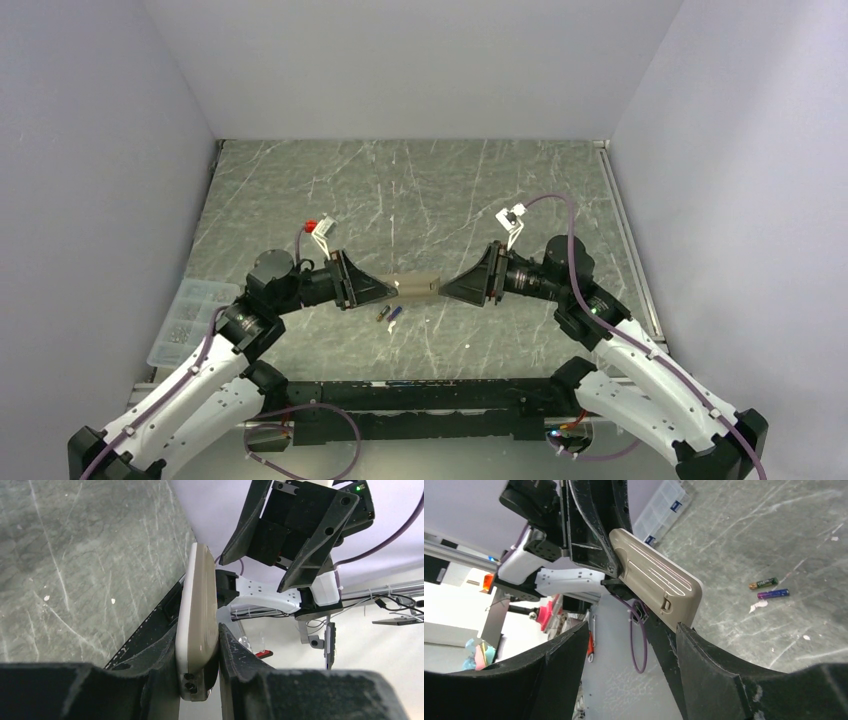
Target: Load the batteries into the remote control
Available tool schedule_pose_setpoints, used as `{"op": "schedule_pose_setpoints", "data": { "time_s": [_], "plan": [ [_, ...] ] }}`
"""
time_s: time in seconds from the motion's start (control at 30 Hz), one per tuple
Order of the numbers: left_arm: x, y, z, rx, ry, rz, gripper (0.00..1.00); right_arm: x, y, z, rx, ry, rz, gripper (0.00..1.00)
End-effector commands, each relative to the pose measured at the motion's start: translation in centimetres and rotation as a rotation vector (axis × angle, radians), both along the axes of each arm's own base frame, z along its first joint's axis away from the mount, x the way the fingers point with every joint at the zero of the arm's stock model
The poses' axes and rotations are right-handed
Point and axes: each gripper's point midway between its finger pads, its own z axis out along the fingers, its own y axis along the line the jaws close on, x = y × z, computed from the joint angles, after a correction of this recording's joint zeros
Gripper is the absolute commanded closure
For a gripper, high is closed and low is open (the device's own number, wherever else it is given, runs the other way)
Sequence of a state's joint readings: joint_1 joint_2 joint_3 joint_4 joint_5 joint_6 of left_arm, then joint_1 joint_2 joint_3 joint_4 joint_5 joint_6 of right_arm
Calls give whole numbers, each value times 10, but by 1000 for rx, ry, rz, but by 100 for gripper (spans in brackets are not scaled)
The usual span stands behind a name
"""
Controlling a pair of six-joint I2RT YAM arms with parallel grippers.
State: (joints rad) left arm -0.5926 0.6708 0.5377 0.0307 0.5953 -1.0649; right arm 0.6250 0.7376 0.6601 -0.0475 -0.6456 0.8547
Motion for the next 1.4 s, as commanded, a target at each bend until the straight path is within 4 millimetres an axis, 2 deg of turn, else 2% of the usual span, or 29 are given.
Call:
{"op": "schedule_pose_setpoints", "data": {
  "time_s": [0.0, 0.43, 1.37],
  "plan": [
    [4, 1, 18, -5, -67, 13, 100, 2, -2, 6, -20, -29, -6, 33],
    [6, -1, 13, 2, -52, 5, 100, 7, 13, 19, 82, 11, 30, 34],
    [6, 0, 8, 8, -25, 22, 100, 11, 26, -8, 26, 76, 25, 34]
  ]
}}
